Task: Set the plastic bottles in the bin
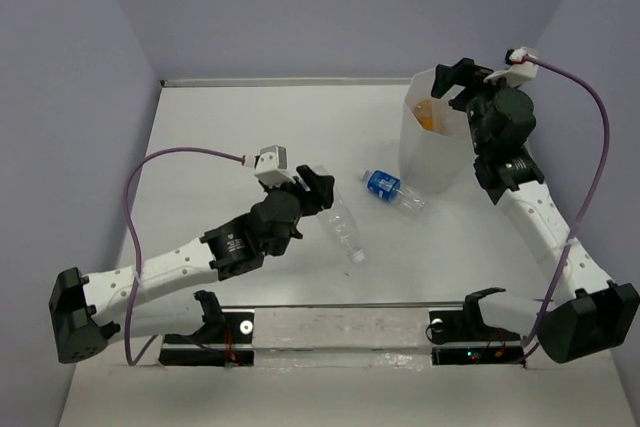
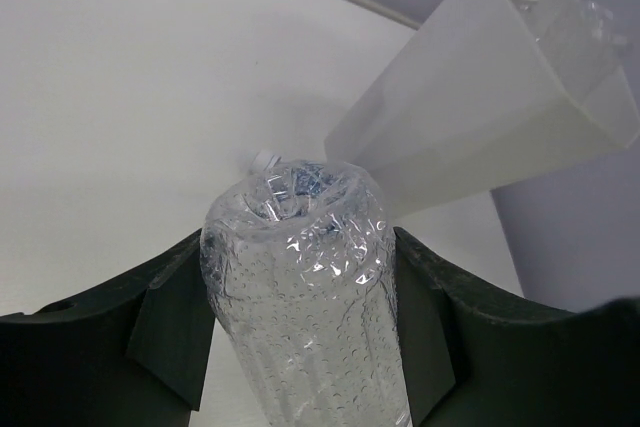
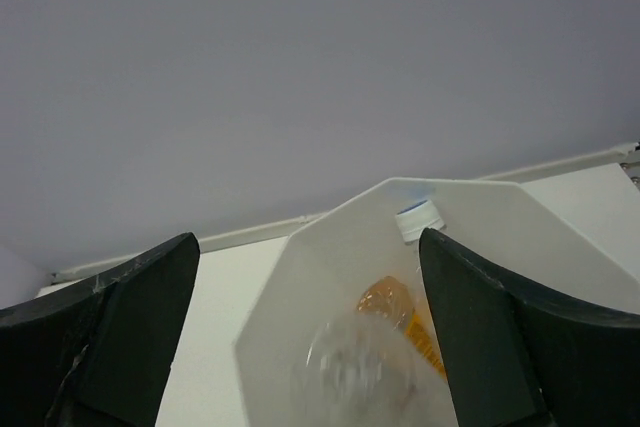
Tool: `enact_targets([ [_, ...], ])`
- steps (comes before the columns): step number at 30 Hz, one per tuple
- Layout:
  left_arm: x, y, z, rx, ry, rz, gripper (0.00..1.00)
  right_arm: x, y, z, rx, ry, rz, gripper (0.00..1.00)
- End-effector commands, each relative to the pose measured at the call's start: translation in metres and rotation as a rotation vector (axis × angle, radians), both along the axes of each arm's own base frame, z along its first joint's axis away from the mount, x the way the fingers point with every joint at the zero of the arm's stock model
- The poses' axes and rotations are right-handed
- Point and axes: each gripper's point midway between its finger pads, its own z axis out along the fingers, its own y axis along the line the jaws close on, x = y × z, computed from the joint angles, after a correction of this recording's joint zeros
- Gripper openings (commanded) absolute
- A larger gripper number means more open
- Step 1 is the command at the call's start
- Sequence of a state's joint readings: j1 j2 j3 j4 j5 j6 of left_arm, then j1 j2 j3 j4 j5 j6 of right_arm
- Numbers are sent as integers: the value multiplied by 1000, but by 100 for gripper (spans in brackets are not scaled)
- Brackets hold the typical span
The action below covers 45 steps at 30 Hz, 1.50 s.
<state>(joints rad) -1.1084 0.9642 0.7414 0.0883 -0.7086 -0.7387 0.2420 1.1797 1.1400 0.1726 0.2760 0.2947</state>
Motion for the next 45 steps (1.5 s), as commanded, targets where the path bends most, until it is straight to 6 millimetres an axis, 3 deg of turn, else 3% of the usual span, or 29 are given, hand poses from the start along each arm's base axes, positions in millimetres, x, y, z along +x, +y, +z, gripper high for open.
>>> enact_targets([
  [1,27,-5,95,-65,-185,84,34,-24,1,32,8,-26,45,96],
  [2,34,-13,98,-39,-195,88,34,-28,0,32,12,-17,45,96],
  [3,42,-14,126,-46,-236,104,34,-34,-1,22,21,23,43,95],
  [4,52,-25,128,-23,-244,108,34,-48,-4,23,31,21,45,91],
  [5,53,-21,151,-49,-278,118,34,-47,-3,9,34,55,48,91],
  [6,63,-29,173,-30,-315,127,34,-65,-6,12,50,38,51,86],
  [7,71,-29,185,-26,-336,146,34,-70,-6,-13,58,79,58,83],
  [8,83,-42,187,-5,-350,148,34,-78,-3,-20,78,84,78,74],
  [9,89,-39,220,-22,-396,173,34,-94,-6,-19,92,64,88,69],
  [10,95,-42,231,-24,-414,184,34,-101,-6,-26,107,73,92,61],
  [11,110,-48,250,-38,-439,208,34,-106,-2,-50,116,122,116,43],
  [13,124,-54,266,-20,-469,232,34,-124,4,-55,147,111,167,33],
  [14,139,-62,276,-25,-485,260,34,-128,6,-74,149,141,183,30],
  [19,179,-86,285,32,-533,355,34,-157,17,-88,193,129,277,23],
  [22,196,-103,281,71,-555,386,34,-165,26,-98,199,157,333,22],
  [23,207,-115,265,99,-551,387,34,-168,27,-99,199,156,341,22],
  [24,208,-114,274,105,-576,400,34,-170,27,-102,198,169,344,22],
  [25,210,-118,273,110,-587,406,34,-171,28,-103,198,168,349,22],
  [26,218,-128,260,127,-591,408,34,-174,28,-102,201,164,356,22],
  [28,221,-128,264,129,-624,430,34,-180,29,-101,205,151,372,22],
  [34,226,-158,230,186,-659,379,37,-186,31,-104,168,155,395,23],
  [38,220,-176,216,215,-673,333,53,-185,34,-109,155,171,410,24],
  [39,214,-182,216,217,-676,320,64,-185,34,-111,155,176,411,24],
  [42,205,-187,225,197,-693,304,90,-183,35,-115,156,186,410,25],
  [45,200,-188,236,172,-712,284,99,-182,35,-116,156,189,408,27],
])
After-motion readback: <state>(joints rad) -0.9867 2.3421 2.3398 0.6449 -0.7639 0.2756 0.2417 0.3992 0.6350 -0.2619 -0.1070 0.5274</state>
